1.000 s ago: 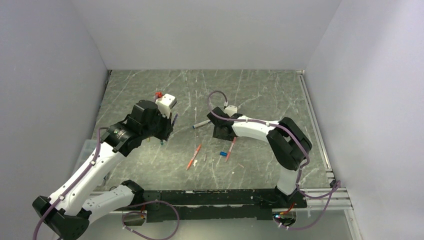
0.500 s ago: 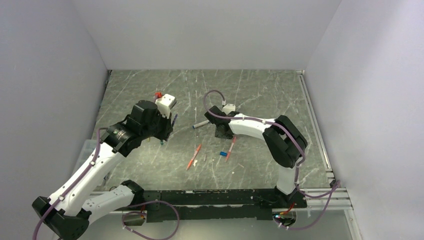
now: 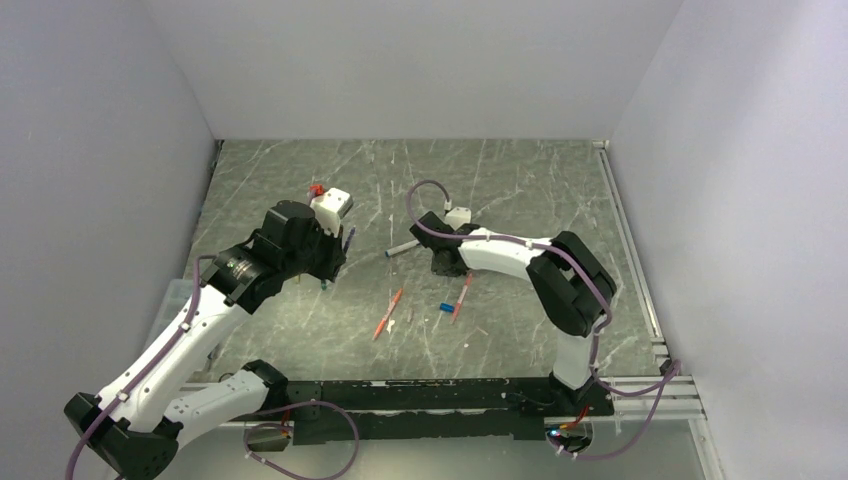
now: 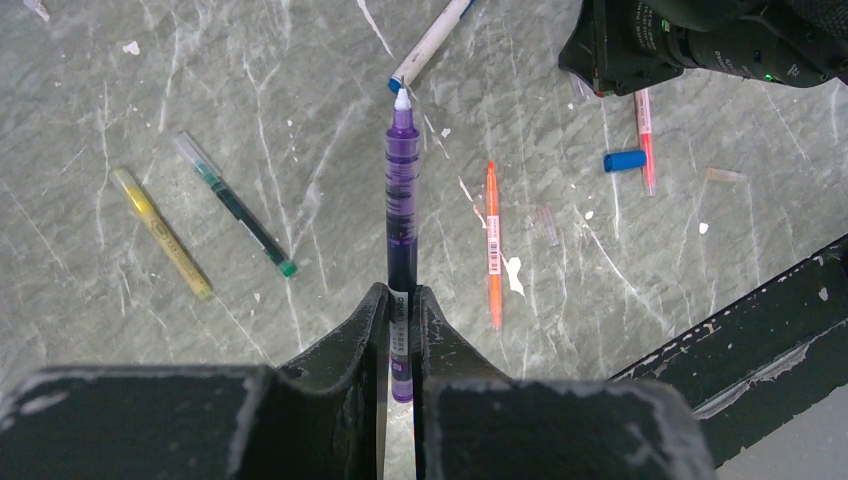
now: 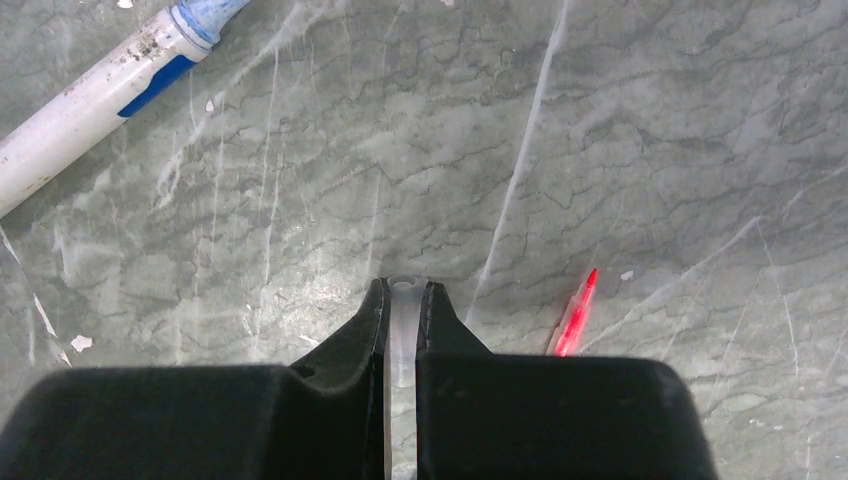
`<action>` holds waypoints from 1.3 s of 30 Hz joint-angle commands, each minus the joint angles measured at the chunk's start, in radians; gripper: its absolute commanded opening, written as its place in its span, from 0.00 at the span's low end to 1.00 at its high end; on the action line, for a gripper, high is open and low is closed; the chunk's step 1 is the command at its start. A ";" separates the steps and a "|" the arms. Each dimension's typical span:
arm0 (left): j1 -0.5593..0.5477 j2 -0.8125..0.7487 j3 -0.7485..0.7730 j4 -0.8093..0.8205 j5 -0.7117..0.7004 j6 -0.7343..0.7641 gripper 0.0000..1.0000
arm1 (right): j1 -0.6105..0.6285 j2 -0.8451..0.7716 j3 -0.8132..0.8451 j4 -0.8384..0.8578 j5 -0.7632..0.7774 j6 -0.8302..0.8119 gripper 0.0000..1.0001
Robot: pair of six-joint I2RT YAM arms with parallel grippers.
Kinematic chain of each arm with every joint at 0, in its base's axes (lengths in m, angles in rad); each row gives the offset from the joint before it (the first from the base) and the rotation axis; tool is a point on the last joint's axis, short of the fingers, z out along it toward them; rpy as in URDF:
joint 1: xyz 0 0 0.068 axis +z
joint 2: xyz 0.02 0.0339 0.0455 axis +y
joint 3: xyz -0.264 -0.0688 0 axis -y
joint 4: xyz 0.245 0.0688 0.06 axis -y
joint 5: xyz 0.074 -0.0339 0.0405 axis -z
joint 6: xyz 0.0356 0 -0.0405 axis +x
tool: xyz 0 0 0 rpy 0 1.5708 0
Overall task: Insert the pens into the pen caps
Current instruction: Insert the pen cap onto the pen.
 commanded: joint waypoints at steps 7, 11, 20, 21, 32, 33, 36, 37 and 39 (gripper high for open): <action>-0.004 -0.031 -0.014 0.056 0.082 0.006 0.00 | 0.005 -0.203 -0.028 -0.014 -0.090 -0.019 0.00; -0.004 -0.027 -0.014 0.064 0.152 0.005 0.00 | 0.007 -0.329 -0.029 -0.015 -0.122 -0.039 0.00; -0.007 -0.050 -0.009 0.123 0.405 -0.033 0.00 | 0.007 -0.623 -0.076 0.011 -0.230 -0.048 0.00; -0.008 -0.053 -0.007 0.127 0.446 -0.041 0.00 | 0.007 -0.653 -0.082 0.028 -0.249 -0.048 0.00; -0.008 -0.152 -0.143 0.401 0.759 -0.263 0.00 | 0.007 -0.917 -0.180 0.286 -0.394 -0.007 0.00; -0.008 -0.156 -0.156 0.429 0.785 -0.281 0.00 | 0.007 -0.928 -0.188 0.311 -0.404 0.001 0.00; -0.008 -0.167 -0.198 0.525 0.835 -0.336 0.00 | 0.016 -0.952 -0.209 0.391 -0.415 0.022 0.00; -0.009 -0.171 -0.212 0.561 0.846 -0.365 0.00 | 0.022 -0.957 -0.213 0.418 -0.416 0.026 0.00; -0.009 -0.171 -0.241 0.653 0.866 -0.418 0.00 | 0.040 -0.964 -0.217 0.464 -0.403 0.028 0.00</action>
